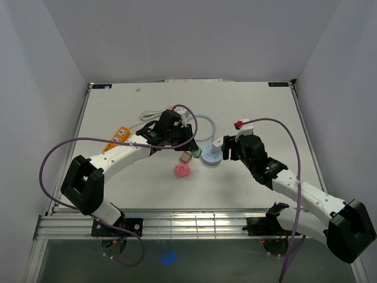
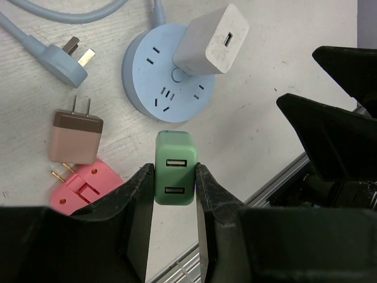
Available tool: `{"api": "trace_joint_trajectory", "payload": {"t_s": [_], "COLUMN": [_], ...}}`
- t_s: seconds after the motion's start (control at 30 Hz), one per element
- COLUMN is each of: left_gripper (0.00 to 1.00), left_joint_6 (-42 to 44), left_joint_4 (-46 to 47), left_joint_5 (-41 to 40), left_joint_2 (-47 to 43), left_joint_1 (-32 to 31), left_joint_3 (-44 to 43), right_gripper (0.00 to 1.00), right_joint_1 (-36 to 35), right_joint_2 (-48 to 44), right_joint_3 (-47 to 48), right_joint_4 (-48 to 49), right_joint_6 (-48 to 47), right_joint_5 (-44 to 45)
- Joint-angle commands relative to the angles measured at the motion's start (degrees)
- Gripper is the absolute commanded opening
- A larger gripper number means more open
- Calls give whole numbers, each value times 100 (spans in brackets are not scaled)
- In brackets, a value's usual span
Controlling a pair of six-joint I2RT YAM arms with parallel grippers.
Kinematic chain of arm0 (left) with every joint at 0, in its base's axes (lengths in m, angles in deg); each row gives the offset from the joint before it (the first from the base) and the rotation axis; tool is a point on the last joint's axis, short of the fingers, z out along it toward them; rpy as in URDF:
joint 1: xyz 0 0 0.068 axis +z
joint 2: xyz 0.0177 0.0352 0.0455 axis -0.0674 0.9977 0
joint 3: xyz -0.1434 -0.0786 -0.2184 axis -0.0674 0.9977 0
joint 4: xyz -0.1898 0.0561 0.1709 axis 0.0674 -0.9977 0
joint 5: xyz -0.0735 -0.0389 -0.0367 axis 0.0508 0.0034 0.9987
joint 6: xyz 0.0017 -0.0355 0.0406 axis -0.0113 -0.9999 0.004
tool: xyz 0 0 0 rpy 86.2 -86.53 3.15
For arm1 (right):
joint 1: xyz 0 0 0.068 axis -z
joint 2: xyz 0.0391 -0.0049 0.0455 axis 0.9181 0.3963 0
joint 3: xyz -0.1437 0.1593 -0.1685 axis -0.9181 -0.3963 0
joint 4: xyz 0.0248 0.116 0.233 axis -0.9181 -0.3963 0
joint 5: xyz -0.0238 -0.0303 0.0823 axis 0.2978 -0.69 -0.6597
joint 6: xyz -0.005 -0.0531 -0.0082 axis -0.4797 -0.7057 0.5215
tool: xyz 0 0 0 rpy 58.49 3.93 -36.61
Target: Insert the plug
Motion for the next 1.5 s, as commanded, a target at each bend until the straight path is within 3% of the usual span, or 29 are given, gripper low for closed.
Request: {"api": "trace_joint_trajectory", "payload": {"t_s": [0.0,0.37,1.03,1.33,1.47], "left_gripper": [0,0,0,0,0], "left_joint_6": [-58,-67,91,109,117], "left_joint_4": [-86,-534,-763,-755,-763], "left_joint_5": [-283,-644,-539,-495,-512], "left_joint_2": [-372,-820,-970,-961,-978], "left_joint_1": [33,33,42,42,51], "left_joint_3": [-112,-199,-270,-252,-209], "right_gripper": [73,73,79,68,56], "right_joint_1": [51,157,447,473,473], "right_joint_2": [377,1634,2584,2812,2865], "right_joint_3": [719,1432,1845,1907,1916], "right_joint_4": [49,84,-171,-180,-224], "right_joint_6": [-213,-917,-1489,-1506,-1489], "right_joint_5": [-369,-826,-1423,-1608,-1547]}}
